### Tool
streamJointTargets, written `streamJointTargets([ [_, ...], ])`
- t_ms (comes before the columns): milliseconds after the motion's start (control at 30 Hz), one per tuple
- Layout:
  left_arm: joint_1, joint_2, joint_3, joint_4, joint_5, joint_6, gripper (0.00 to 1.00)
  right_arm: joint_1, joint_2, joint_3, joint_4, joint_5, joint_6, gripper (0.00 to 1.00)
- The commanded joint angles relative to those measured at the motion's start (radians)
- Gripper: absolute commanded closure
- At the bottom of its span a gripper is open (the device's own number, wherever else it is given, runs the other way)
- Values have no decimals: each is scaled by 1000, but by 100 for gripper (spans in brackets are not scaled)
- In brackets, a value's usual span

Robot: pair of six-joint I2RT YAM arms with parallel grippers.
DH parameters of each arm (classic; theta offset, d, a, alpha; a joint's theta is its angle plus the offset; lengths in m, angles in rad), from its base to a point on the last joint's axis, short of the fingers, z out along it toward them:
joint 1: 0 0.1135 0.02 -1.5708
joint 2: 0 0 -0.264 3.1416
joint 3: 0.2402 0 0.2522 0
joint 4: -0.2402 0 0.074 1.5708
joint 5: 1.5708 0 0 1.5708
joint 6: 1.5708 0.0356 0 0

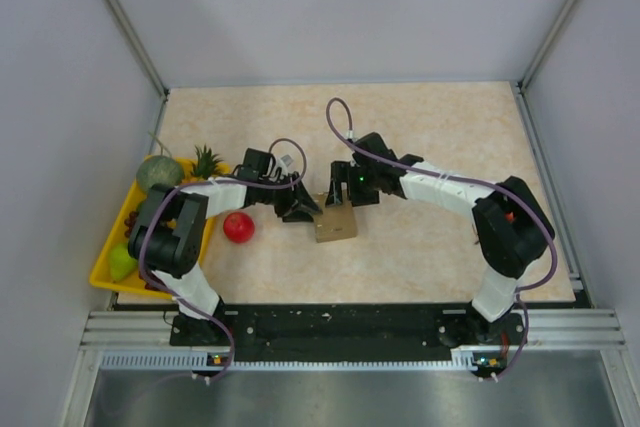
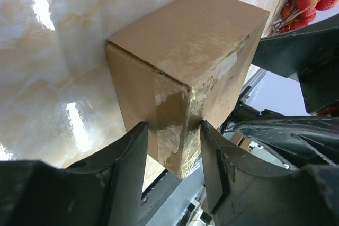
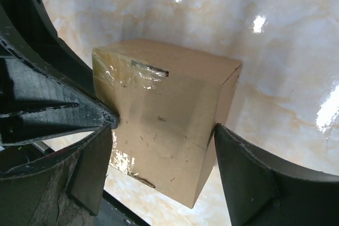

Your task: Unpack the express box

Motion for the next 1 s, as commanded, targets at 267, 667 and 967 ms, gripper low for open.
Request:
streamJointTargets([
  [267,-2,-143,26,-77,-148,85,38,33,6,34,-35,25,-76,14],
  [667,-2,-146,-15,-42,-159,76,53,46,48,18,34,17,-79,10],
  [967,-2,-149,-17,-71,-185,102,57,49,99,14,-13,86,-73,10],
])
